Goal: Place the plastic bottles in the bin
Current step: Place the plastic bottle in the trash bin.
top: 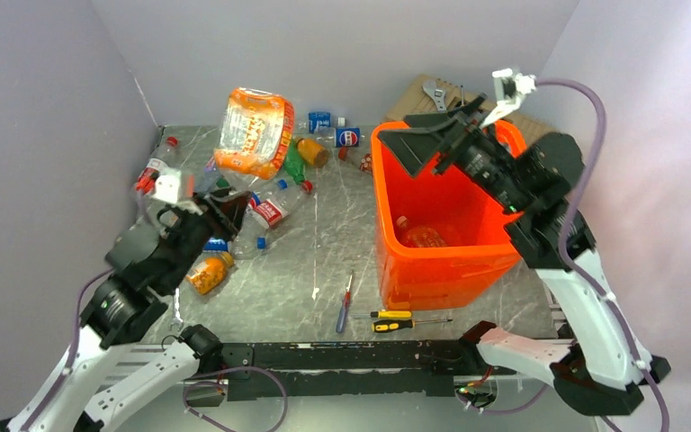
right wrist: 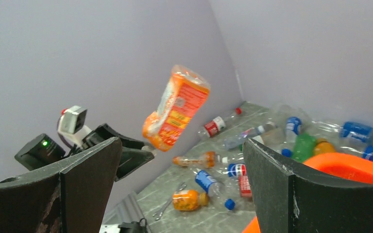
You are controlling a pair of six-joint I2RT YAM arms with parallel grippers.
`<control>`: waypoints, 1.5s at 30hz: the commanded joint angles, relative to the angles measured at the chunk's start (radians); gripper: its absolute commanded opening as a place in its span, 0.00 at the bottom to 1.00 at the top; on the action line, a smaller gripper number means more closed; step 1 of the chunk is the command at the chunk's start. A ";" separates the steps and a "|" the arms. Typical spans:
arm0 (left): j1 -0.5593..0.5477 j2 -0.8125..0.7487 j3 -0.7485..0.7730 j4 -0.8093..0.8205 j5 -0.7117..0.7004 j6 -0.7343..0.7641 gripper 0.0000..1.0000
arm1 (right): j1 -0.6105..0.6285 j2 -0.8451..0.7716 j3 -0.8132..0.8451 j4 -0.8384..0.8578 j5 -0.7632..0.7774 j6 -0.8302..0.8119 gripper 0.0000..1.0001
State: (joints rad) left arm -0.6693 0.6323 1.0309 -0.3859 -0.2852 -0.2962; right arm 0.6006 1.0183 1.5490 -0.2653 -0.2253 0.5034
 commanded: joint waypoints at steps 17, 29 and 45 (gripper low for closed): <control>-0.003 -0.165 -0.038 0.150 0.380 -0.015 0.00 | 0.288 0.276 0.214 0.045 0.098 0.061 1.00; -0.003 -0.175 -0.037 0.149 0.394 -0.010 0.00 | 0.292 0.358 0.235 0.085 0.056 0.119 1.00; -0.003 -0.170 -0.047 0.124 0.379 0.005 0.03 | 0.297 0.411 0.269 0.101 -0.012 0.142 0.38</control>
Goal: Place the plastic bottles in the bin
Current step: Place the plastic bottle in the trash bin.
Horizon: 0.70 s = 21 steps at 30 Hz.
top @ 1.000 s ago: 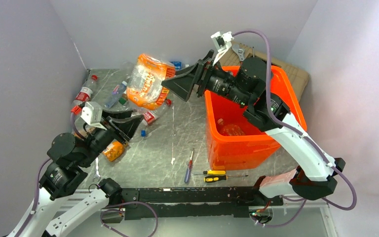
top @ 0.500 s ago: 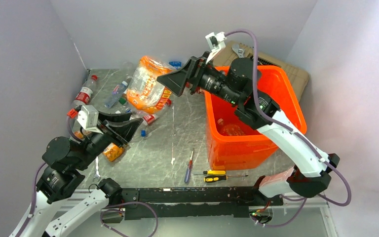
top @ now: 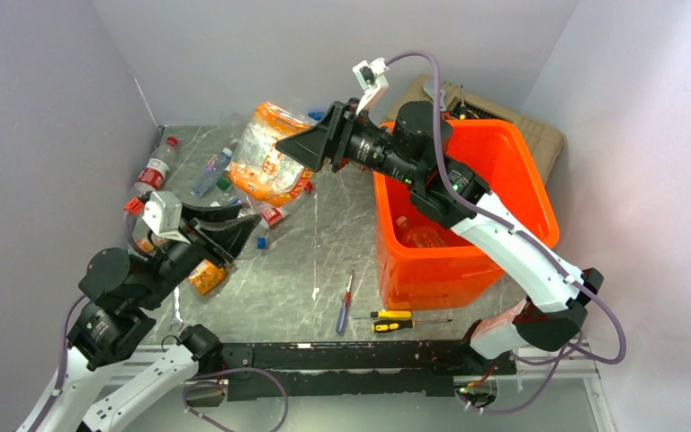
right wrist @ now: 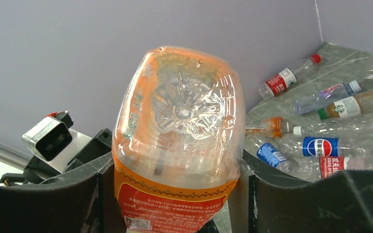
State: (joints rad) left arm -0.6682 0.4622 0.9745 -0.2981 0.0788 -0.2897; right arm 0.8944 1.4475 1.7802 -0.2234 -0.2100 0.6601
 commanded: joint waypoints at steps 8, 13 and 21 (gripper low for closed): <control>-0.004 -0.011 0.020 -0.037 -0.059 -0.011 0.78 | 0.003 -0.068 0.061 0.015 -0.003 -0.090 0.20; -0.004 -0.043 0.013 -0.094 -0.200 0.014 0.94 | 0.003 -0.173 0.115 -0.050 0.122 -0.233 0.19; -0.003 0.056 0.021 -0.141 -0.354 0.133 0.96 | 0.003 -0.373 0.086 -0.105 0.420 -0.451 0.08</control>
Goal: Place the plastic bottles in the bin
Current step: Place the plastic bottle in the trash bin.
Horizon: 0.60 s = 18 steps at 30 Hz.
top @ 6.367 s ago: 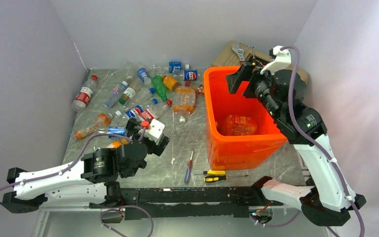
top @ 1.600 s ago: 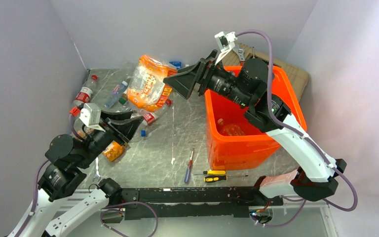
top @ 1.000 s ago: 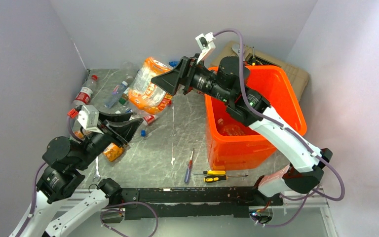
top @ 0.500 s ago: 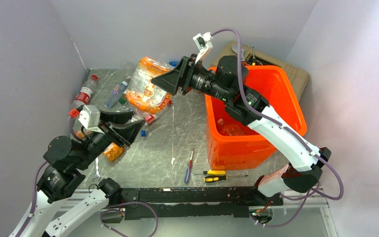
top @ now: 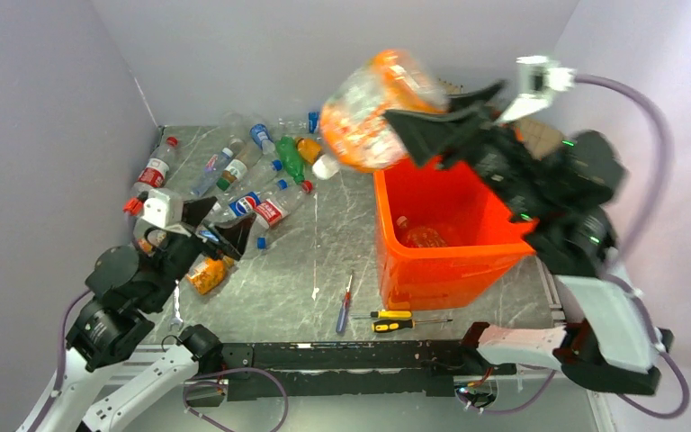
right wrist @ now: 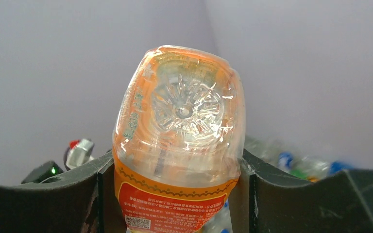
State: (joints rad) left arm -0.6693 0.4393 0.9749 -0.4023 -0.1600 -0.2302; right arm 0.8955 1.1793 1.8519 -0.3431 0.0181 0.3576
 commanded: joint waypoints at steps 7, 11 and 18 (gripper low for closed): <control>-0.003 0.227 0.010 -0.074 -0.185 0.101 0.93 | 0.002 -0.253 -0.135 0.066 0.490 -0.336 0.00; 0.010 0.177 -0.088 0.007 -0.109 0.103 0.96 | 0.002 -0.284 -0.211 0.073 0.699 -0.451 0.00; 0.072 0.105 -0.138 0.034 0.043 0.072 0.99 | 0.001 -0.375 -0.434 0.111 0.832 -0.497 0.00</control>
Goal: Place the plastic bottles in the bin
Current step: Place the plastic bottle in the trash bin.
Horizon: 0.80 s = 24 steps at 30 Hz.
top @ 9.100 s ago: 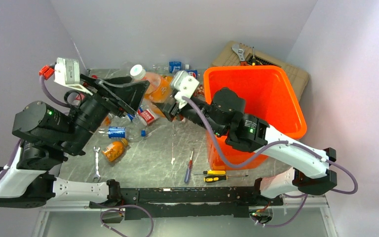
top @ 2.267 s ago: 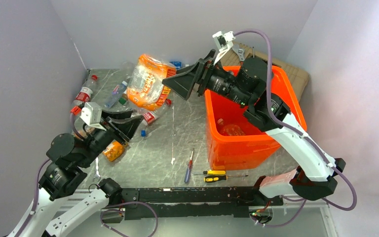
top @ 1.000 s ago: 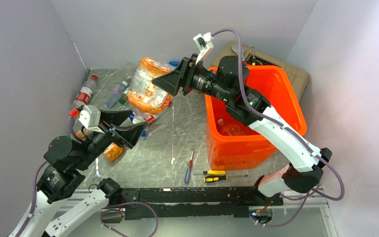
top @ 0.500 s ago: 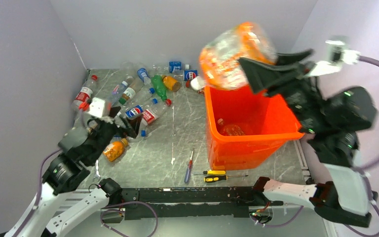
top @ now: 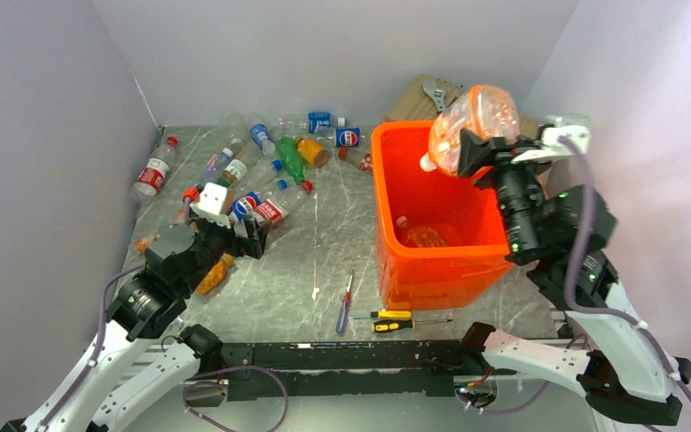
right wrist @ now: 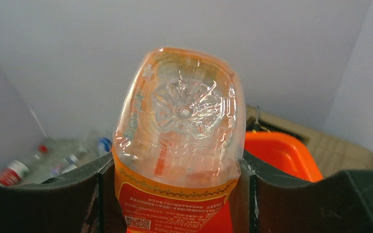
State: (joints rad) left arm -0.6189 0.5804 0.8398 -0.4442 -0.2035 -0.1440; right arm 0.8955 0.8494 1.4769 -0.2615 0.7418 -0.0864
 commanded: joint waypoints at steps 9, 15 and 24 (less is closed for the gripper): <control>0.022 -0.064 -0.011 0.057 0.076 -0.021 0.99 | -0.007 0.080 0.023 -0.203 0.024 0.082 0.00; 0.022 -0.054 -0.013 0.049 0.066 -0.010 0.99 | -0.190 0.156 0.130 -0.314 -0.173 0.252 0.00; 0.012 -0.028 -0.005 0.027 0.052 0.003 0.99 | -0.362 0.220 0.133 -0.385 -0.450 0.375 0.00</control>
State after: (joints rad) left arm -0.6018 0.5499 0.8288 -0.4324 -0.1463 -0.1505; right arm 0.5564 1.0916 1.6089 -0.6399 0.4225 0.2153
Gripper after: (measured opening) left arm 0.994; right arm 0.626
